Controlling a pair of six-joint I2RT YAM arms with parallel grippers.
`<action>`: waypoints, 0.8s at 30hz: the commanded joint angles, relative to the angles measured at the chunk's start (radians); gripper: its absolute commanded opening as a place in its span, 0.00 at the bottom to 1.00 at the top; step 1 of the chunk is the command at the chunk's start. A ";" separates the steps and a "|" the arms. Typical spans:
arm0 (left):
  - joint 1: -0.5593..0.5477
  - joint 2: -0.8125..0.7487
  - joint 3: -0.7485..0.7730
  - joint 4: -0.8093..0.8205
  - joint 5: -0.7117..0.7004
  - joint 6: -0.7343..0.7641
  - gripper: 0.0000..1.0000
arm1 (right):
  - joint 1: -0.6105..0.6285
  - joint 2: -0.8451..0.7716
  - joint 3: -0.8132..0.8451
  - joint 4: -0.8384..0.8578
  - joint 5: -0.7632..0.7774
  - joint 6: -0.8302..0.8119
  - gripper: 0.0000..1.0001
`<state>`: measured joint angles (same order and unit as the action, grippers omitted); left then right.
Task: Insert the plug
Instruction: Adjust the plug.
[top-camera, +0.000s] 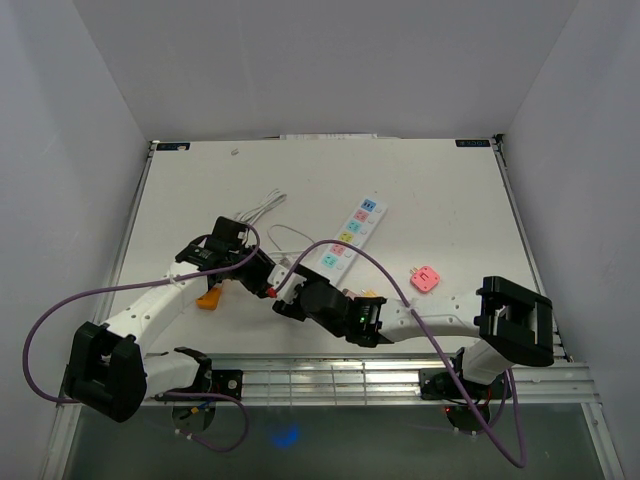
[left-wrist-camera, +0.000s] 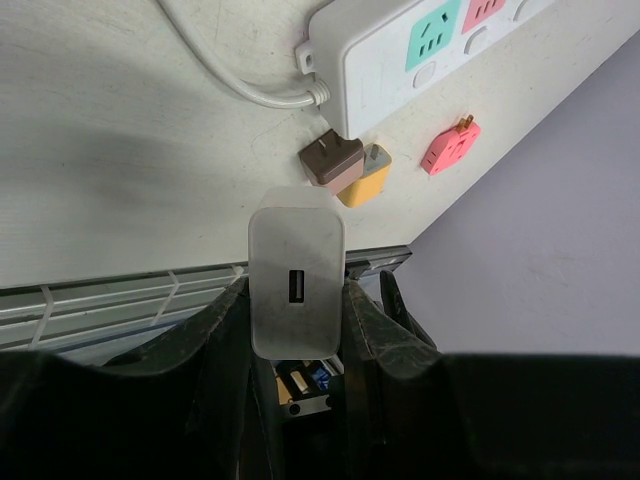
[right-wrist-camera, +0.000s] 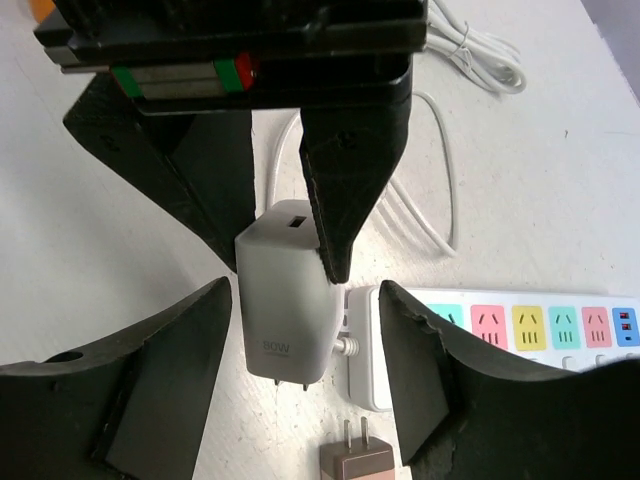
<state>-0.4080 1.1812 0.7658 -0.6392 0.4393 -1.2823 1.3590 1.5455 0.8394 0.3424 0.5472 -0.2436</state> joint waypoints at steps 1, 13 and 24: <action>-0.003 -0.031 0.041 -0.002 0.003 0.003 0.00 | 0.005 -0.022 -0.013 0.046 0.013 0.013 0.66; -0.003 -0.029 0.053 -0.008 0.007 0.005 0.00 | 0.003 0.042 0.004 0.067 0.002 0.004 0.61; -0.003 -0.025 0.058 -0.007 0.004 0.005 0.00 | 0.003 0.012 -0.028 0.072 0.003 0.020 0.46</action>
<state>-0.4080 1.1816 0.7811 -0.6640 0.4332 -1.2770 1.3586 1.5860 0.8204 0.3676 0.5472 -0.2432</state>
